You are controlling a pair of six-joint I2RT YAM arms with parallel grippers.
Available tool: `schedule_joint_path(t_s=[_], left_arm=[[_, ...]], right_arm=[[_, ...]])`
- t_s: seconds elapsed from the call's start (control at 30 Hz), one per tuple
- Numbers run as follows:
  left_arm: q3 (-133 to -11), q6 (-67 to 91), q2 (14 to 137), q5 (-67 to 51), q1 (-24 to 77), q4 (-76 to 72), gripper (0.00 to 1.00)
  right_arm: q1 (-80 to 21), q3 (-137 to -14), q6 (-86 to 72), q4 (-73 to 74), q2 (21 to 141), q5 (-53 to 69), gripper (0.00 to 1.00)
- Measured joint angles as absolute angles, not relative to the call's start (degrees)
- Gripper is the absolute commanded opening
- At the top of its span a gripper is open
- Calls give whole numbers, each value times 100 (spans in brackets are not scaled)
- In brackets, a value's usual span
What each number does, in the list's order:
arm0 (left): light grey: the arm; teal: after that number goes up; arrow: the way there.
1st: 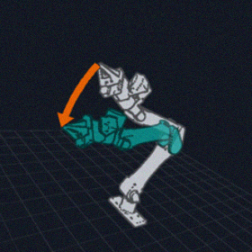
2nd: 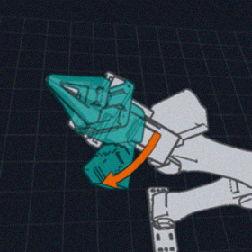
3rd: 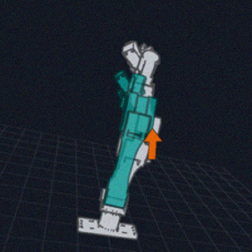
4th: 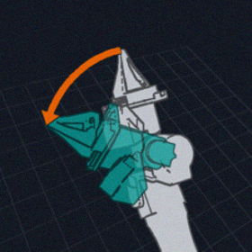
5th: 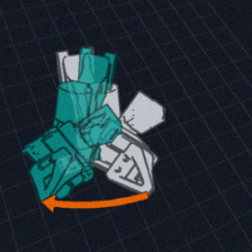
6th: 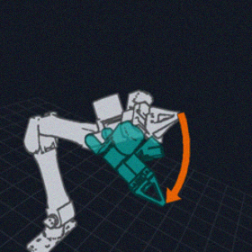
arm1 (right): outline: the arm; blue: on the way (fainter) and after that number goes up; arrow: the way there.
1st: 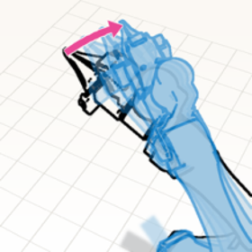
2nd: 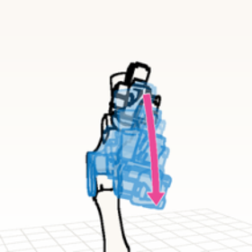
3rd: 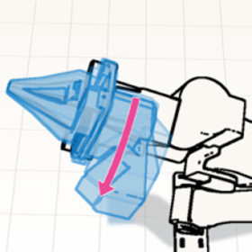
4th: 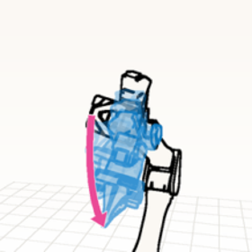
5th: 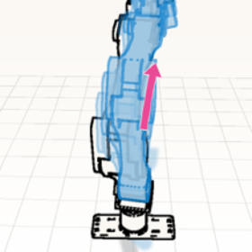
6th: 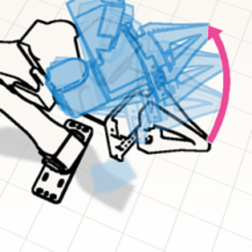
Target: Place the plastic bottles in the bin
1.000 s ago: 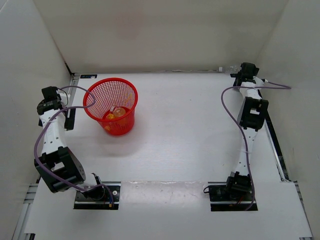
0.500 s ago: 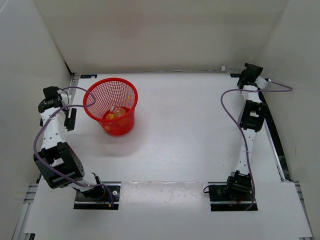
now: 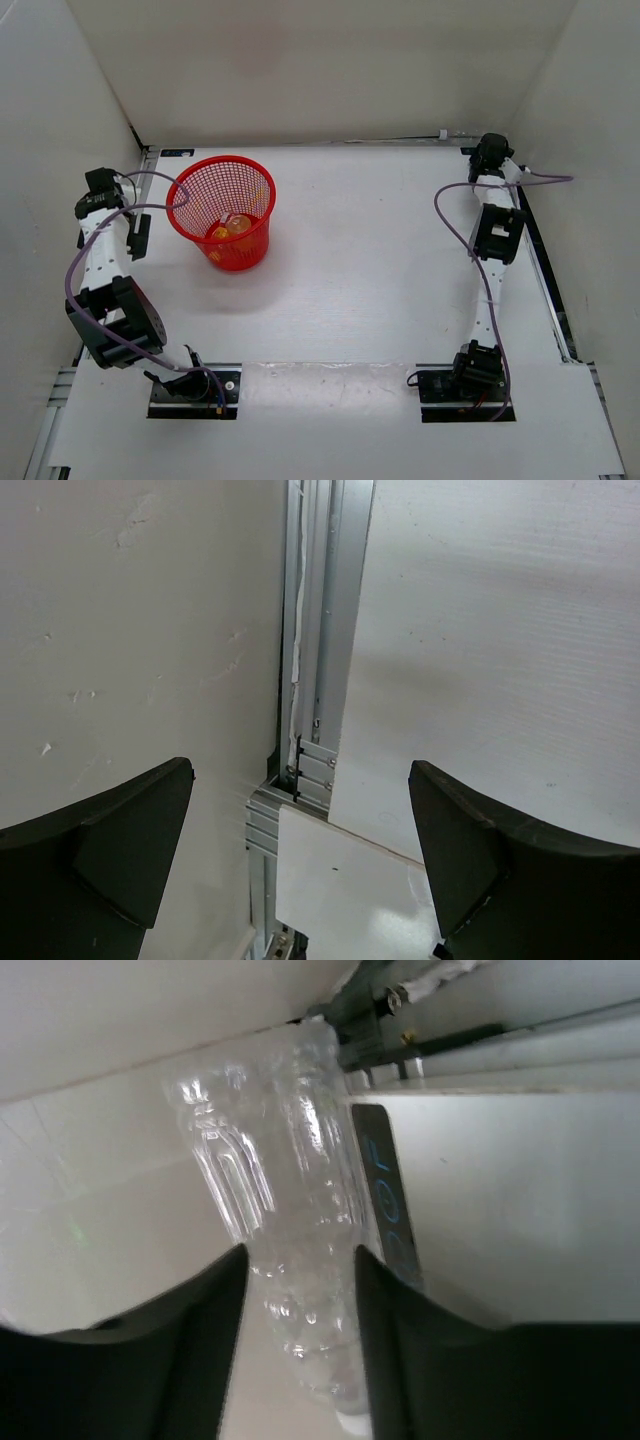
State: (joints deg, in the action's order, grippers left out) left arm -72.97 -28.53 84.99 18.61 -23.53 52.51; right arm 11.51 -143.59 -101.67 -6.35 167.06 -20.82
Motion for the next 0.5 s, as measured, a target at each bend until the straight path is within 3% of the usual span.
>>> schedule_joint_path(t_s=[0.27,0.43,0.5], left_arm=[[-7328,-2869,8497,1955,-2353,5277,100],[-7325,-2871,8479,1973,-2353,5275,100],[-7323,-2871,8468,1977,-2353,5282,100]], right_arm=[[1125,-14263,-10018,-729,16709,-2112,27],[1129,-14064,-9620,-947,16643,-2045,5],[1129,-13979,-9336,-943,16634,-1997,3]])
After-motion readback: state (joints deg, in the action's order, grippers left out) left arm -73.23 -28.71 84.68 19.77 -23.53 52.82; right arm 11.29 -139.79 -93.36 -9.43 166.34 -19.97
